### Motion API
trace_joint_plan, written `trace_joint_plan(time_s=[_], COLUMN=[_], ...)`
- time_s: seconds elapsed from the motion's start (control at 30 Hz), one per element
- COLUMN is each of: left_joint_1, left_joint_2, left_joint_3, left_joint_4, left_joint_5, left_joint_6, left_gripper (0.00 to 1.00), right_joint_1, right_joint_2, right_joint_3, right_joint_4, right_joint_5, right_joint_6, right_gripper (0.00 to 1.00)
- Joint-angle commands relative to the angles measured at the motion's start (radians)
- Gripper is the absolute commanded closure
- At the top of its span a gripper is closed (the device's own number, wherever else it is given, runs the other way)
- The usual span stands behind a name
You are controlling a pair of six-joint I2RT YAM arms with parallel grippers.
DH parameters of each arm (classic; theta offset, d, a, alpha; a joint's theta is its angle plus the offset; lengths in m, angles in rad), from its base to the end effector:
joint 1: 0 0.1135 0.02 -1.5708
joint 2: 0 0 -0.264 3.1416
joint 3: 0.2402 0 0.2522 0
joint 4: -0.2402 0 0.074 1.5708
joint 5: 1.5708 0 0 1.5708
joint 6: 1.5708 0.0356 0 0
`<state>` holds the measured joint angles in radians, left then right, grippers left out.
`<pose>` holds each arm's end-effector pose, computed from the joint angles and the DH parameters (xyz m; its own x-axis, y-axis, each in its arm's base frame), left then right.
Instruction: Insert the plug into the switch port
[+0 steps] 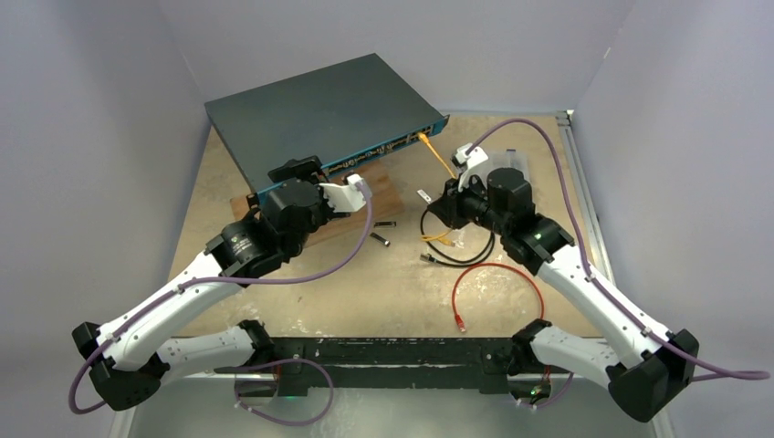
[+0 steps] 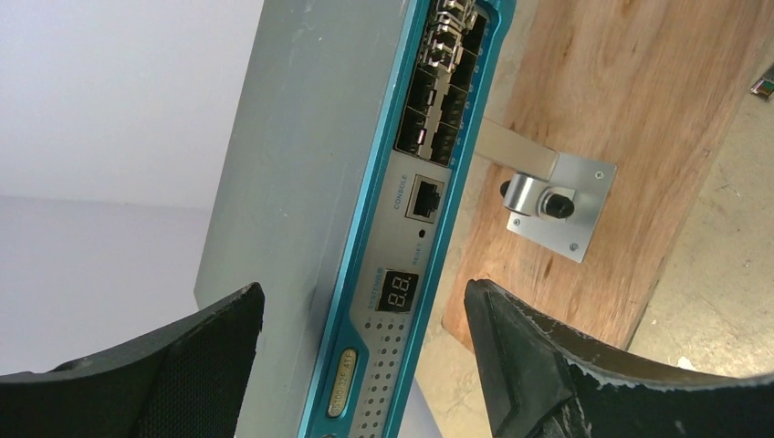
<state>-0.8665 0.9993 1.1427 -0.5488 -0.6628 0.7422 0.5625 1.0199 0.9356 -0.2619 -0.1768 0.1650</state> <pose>0.1493 -0.1419 0.3897 -0.0296 0.8577 -0.5132 0.3455 0.4906 0.8000 0.1942 0.1298 0.3406 -0.3924 -0.0562 -0.9181 -0.6088 0.7641 0.2134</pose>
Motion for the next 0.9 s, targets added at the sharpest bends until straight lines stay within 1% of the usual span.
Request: trace_joint_plan(time_s=[0.0,0.07,0.17,0.43,0.53,0.63,0.73,0.8,0.87], left_joint_1=[-0.003,-0.003,-0.003,-0.027,-0.068,-0.113,-0.128,-0.129,-0.128], left_joint_2=[-0.007,0.001,0.015,0.044,0.073,0.105,0.125,0.121,0.109], left_joint_3=[-0.011,-0.022,-0.027,-0.015,-0.007,-0.010,-0.022,-0.044,-0.082], left_joint_4=[0.038,0.048,0.056,0.070,0.073,0.093,0.142,0.214,0.338], left_joint_5=[-0.037,-0.059,-0.082,-0.157,-0.248,-0.332,-0.402,-0.431,-0.443], left_joint_6=[0.013,0.021,0.029,0.067,0.113,0.186,0.273,0.341,0.446], left_gripper=[0.20,0.21,0.21,0.21,0.21,0.21,0.21,0.21,0.21], right_joint_1=[0.003,0.002,0.003,0.003,0.003,0.003,0.002,0.001,0.002], right_joint_2=[0.023,0.051,0.092,0.189,0.218,0.237,0.244,0.247,0.256], right_joint_3=[0.142,0.208,0.288,0.398,0.432,0.453,0.456,0.445,0.432], right_joint_4=[-0.073,-0.131,-0.175,-0.252,-0.275,-0.287,-0.287,-0.276,-0.269], right_joint_5=[0.004,0.021,0.019,0.007,0.000,0.001,0.013,0.015,0.019], right_joint_6=[0.020,0.016,0.014,0.001,0.002,0.010,0.023,0.027,0.023], right_gripper=[1.00,1.00,1.00,1.00,1.00,1.00,1.00,1.00,1.00])
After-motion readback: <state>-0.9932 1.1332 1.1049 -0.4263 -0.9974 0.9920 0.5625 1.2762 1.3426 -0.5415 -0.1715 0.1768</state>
